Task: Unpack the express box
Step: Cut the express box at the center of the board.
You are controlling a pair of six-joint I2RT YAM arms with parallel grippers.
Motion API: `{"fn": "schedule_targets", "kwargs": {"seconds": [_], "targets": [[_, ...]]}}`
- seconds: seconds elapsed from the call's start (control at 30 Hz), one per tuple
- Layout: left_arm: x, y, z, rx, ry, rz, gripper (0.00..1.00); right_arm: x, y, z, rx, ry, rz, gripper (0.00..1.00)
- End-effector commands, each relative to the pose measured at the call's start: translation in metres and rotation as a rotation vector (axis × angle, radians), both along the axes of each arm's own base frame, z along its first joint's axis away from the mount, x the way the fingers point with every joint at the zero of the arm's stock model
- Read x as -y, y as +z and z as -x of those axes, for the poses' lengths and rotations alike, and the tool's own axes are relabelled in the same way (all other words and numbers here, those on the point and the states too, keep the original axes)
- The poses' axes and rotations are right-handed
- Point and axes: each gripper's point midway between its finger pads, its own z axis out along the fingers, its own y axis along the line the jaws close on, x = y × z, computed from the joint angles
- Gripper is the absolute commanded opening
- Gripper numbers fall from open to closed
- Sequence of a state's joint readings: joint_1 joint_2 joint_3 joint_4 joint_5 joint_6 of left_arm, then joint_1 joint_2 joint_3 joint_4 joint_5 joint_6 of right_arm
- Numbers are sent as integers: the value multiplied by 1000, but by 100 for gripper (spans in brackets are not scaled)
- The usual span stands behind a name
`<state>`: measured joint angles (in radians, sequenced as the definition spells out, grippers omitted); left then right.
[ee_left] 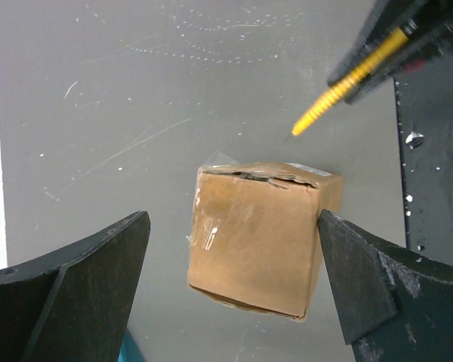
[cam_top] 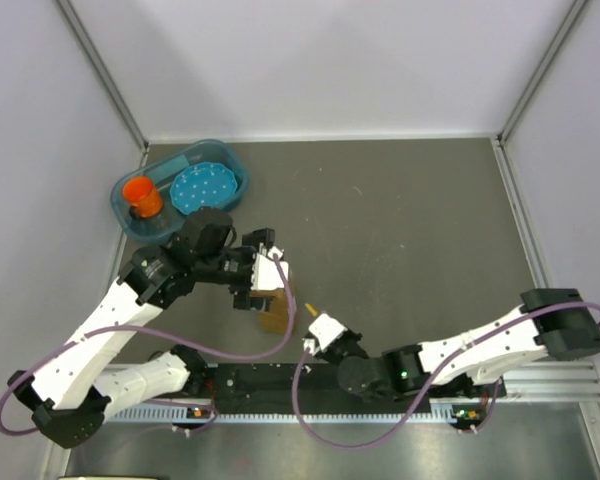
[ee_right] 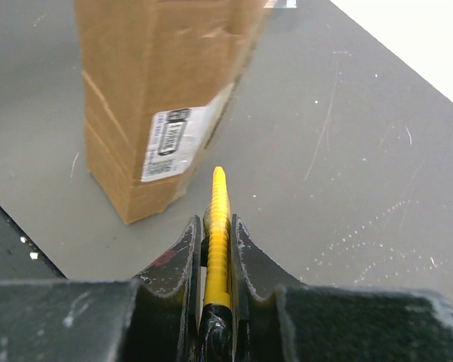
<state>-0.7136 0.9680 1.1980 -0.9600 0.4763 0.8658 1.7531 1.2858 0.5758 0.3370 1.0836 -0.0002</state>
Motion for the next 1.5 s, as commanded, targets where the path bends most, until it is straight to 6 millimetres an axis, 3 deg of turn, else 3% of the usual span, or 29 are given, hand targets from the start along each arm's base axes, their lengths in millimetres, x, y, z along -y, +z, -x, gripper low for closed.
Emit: {"fn": "schedule_targets", "kwargs": {"seconds": [0.0,0.07,0.17,0.2,0.3,0.47,0.6,0.73,0.87,1.03,1.27,1.47], "targets": [[3,-3,16,-29,-75,13,99,21,20,-6,-45,-24,-84,0],[3,0,16,-73,-37,24,99,29,27,-10,-38,-41,-79,0],[9,23,12,-120,38,73,99,37,37,-18,-39,-77,-91,0],[10,39,8,-117,68,106,99,38,39,-20,-42,-81,-99,0],[15,62,5,-209,184,170,99,38,52,-25,-54,-86,-144,0],[6,78,-7,-270,385,217,99,26,69,-23,-53,-42,-187,0],[-15,75,-7,-277,482,133,99,19,72,-15,-82,16,-203,0],[-29,52,7,-408,556,-7,99,5,81,-2,-96,115,-211,0],[-26,36,14,-493,581,-26,99,-4,87,6,-90,150,-202,0],[-30,26,5,-476,639,-55,99,-8,88,11,-94,171,-198,0],[-21,25,0,-516,649,-49,99,-18,84,20,-84,219,-154,0],[-32,8,3,-525,673,-144,99,-21,84,29,-90,253,-144,0]]}}
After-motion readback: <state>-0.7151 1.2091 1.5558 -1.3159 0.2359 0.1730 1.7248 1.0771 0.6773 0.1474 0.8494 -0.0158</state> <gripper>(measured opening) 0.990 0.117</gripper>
